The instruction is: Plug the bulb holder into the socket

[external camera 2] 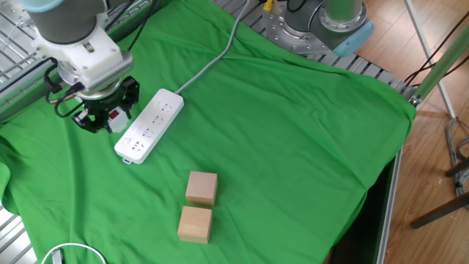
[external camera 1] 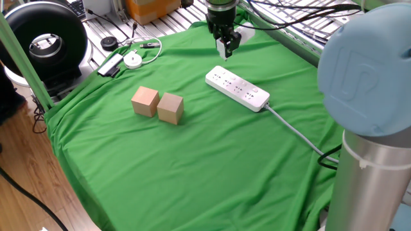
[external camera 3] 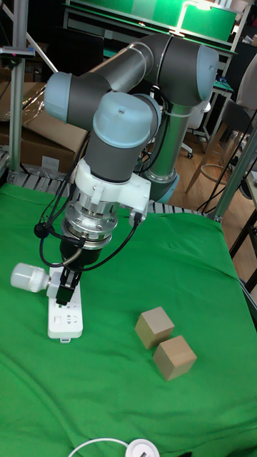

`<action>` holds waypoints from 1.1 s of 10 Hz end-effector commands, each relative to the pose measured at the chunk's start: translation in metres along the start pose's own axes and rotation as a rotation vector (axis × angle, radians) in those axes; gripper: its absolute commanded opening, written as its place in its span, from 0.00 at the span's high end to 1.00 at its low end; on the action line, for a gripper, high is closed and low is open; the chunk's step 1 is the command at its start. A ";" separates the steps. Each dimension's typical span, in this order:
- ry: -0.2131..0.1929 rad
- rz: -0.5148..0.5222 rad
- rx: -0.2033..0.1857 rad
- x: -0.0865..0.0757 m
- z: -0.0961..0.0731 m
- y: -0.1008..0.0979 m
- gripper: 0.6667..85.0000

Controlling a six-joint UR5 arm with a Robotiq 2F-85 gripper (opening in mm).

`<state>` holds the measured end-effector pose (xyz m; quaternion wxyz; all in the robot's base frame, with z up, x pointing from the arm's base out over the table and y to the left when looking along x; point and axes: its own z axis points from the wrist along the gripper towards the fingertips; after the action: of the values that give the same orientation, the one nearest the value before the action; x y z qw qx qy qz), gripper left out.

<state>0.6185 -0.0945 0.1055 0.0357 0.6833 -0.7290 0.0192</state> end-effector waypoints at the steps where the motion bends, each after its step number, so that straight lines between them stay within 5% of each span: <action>1: -0.051 -0.067 0.025 -0.015 0.005 -0.001 1.00; 2: -0.034 -0.073 0.062 -0.017 0.010 -0.009 1.00; 4: -0.086 -0.090 0.091 -0.035 0.020 -0.009 1.00; 6: -0.069 -0.140 0.119 -0.028 0.018 -0.013 1.00; 11: -0.092 -0.187 0.112 -0.014 0.030 -0.003 1.00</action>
<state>0.6255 -0.0789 0.0783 -0.0263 0.7433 -0.6678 0.0302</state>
